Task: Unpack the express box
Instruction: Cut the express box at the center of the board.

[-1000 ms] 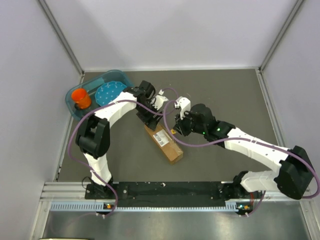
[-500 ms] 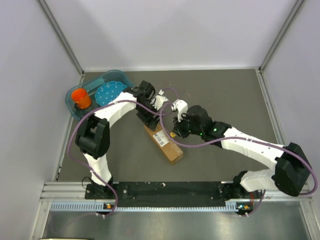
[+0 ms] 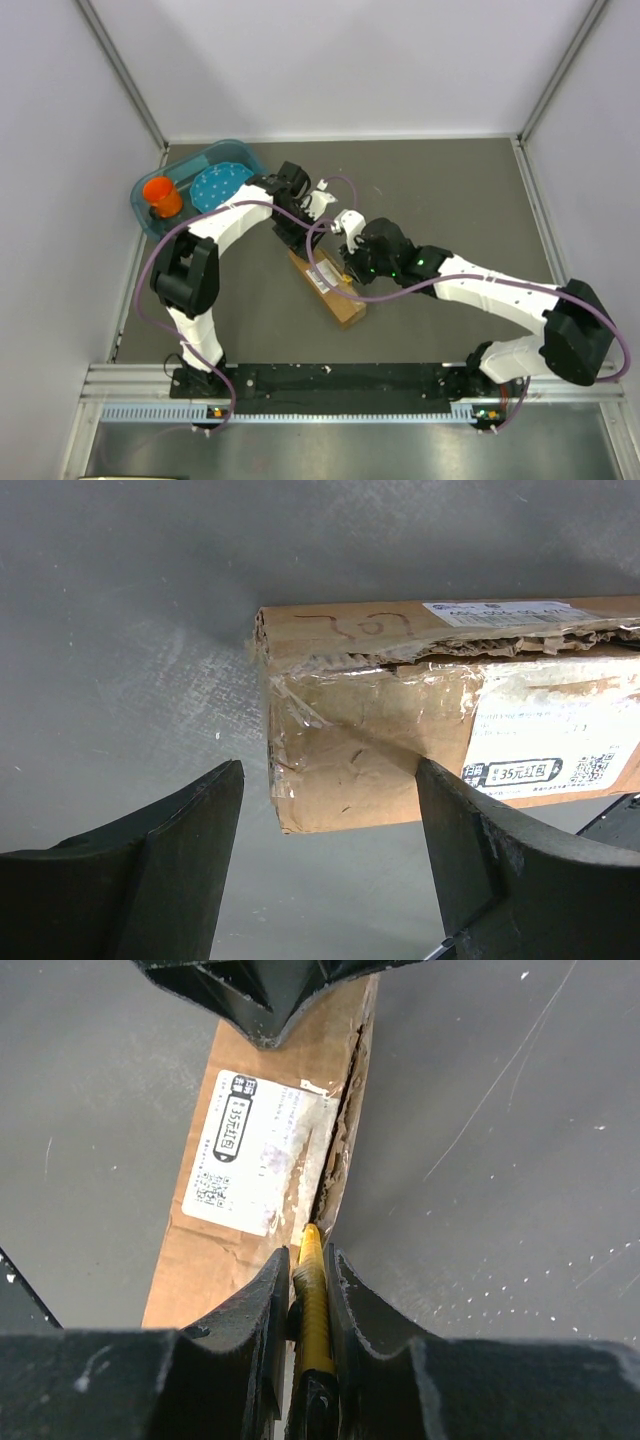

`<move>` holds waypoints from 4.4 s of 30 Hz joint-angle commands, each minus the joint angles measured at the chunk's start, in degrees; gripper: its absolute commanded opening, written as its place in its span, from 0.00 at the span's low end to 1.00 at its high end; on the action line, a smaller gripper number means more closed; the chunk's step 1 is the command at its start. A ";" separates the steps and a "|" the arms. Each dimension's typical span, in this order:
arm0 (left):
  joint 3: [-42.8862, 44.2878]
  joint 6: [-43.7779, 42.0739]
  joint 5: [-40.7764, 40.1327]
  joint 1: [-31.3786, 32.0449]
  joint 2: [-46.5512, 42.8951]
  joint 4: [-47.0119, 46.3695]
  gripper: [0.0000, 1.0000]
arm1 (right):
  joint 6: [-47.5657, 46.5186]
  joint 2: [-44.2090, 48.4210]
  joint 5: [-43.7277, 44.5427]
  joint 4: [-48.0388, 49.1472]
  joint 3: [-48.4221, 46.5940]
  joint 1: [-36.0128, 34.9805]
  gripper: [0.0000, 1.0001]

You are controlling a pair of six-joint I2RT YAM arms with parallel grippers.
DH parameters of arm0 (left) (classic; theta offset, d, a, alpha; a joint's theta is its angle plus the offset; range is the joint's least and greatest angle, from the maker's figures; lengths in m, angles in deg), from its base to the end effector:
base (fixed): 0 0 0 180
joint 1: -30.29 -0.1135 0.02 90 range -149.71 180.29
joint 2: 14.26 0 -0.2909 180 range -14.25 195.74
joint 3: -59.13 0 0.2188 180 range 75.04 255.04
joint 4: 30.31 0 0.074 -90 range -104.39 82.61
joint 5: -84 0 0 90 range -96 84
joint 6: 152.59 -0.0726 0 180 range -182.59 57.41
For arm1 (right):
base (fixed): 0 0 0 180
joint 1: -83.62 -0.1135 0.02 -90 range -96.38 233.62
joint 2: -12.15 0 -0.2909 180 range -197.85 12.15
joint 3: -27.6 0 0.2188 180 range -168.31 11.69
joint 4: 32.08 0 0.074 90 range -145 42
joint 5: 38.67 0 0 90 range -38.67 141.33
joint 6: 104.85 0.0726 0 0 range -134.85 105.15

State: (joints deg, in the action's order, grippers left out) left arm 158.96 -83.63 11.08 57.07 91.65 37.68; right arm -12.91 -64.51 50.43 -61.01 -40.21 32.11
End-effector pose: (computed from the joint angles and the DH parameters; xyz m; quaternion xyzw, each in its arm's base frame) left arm 0.3088 -0.1797 0.2322 0.4158 0.8870 -0.1537 0.1295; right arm 0.1764 0.2237 0.2731 -0.3796 0.8138 0.2042 0.3899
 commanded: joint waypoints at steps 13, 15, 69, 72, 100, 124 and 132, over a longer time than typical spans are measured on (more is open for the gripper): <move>-0.69 0.73 -3.28 0.02 -0.44 -1.19 0.73 | 2.55 8.02 0.73 -10.71 -2.51 -2.02 0.00; -0.60 0.82 -3.28 0.02 -0.44 -1.19 0.73 | 2.64 8.02 0.73 -11.15 -2.16 -2.02 0.00; -4.03 5.30 -10.49 4.24 5.10 0.66 0.00 | 23.82 16.02 13.30 -24.16 0.31 -16.87 0.00; -3.85 5.30 -10.40 4.24 5.01 0.84 0.00 | 23.12 15.76 13.56 -24.43 -0.31 -16.79 0.00; -4.46 4.43 -4.60 5.21 2.46 1.71 0.00 | 15.47 4.24 9.96 -16.26 -2.51 -12.13 0.00; 9.85 3.64 -4.16 5.21 -0.09 8.12 0.42 | 15.82 5.91 11.72 -19.24 -5.41 -11.16 0.00; 11.36 2.14 2.52 6.61 -0.53 5.41 0.41 | 16.96 10.73 10.14 -18.89 -5.58 -10.55 0.00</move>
State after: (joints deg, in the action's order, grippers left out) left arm 169.80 -80.39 8.79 62.86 92.37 42.86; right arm 2.78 -58.53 59.63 -83.59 -45.33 20.53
